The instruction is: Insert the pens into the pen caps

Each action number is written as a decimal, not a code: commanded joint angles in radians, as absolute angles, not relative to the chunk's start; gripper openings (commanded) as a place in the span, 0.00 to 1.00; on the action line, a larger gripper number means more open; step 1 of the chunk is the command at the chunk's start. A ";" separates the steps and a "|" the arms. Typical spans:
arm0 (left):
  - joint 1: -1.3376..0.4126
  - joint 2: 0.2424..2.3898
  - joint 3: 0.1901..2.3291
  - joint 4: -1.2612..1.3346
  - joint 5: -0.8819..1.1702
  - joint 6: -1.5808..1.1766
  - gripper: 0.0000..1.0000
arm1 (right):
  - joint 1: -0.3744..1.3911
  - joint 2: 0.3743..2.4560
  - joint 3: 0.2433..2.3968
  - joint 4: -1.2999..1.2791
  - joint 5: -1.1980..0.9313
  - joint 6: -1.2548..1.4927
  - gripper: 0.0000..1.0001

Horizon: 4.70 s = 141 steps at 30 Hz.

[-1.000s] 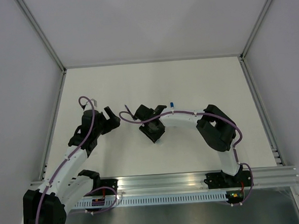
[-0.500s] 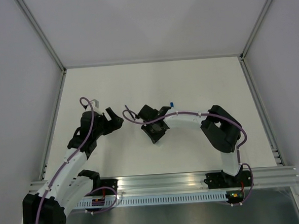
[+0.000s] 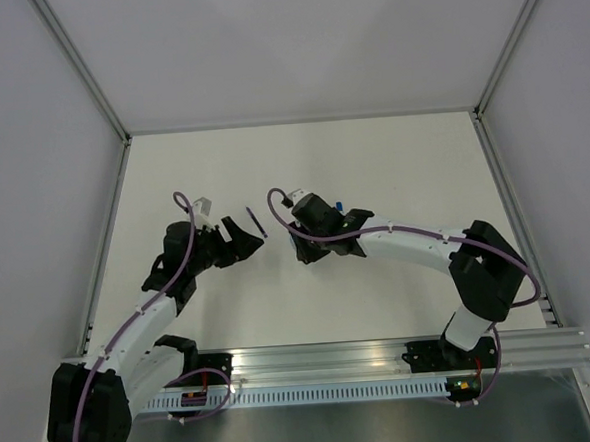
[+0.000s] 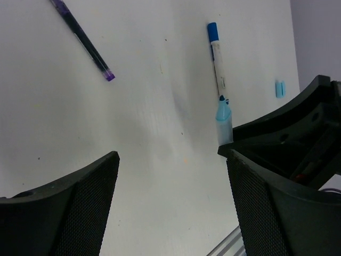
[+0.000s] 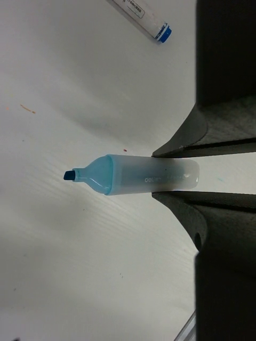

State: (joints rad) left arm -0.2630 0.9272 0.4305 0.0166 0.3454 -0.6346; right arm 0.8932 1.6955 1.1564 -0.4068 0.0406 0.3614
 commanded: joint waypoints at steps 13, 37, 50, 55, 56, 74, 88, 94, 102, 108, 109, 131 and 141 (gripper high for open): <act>-0.264 0.944 0.290 0.557 0.609 -0.773 0.83 | 0.994 1.516 1.098 -0.137 0.083 0.499 0.00; -0.279 0.982 0.282 0.617 0.638 -0.802 0.53 | 1.081 1.519 1.117 -0.025 0.129 0.529 0.00; -0.279 0.973 0.252 0.802 0.811 -0.911 0.02 | 1.086 1.390 1.016 -0.034 0.097 0.417 0.58; -0.281 0.930 0.250 0.883 0.894 -0.957 0.02 | 1.083 1.252 0.913 -0.032 0.022 0.402 0.71; -0.279 0.919 0.249 0.890 0.902 -0.963 0.02 | 1.083 1.232 0.894 -0.016 0.005 0.403 0.71; -0.279 0.851 0.213 1.029 0.953 -1.057 0.02 | 1.085 1.253 0.744 0.366 -0.230 0.512 0.56; -0.281 0.827 0.204 1.042 0.951 -1.072 0.14 | 1.085 1.275 0.657 0.549 -0.287 0.572 0.00; -0.281 0.805 0.193 1.043 0.948 -1.062 0.51 | 1.083 1.246 0.686 0.548 -0.224 0.569 0.00; -0.281 0.808 0.190 1.051 0.950 -1.045 0.48 | 1.085 1.258 0.726 0.542 -0.238 0.575 0.00; -0.282 0.807 0.187 1.058 0.946 -1.043 0.44 | 1.085 1.282 0.732 0.557 -0.278 0.586 0.00; -0.284 0.808 0.187 1.066 0.945 -1.043 0.42 | 1.085 1.285 0.733 0.563 -0.278 0.587 0.00; -0.305 0.854 0.279 0.761 0.869 -0.859 0.02 | 1.080 1.033 0.693 -0.091 0.243 0.459 0.76; -0.310 0.937 0.336 0.537 0.816 -0.733 0.02 | 0.479 1.186 1.017 -0.533 0.302 0.431 0.79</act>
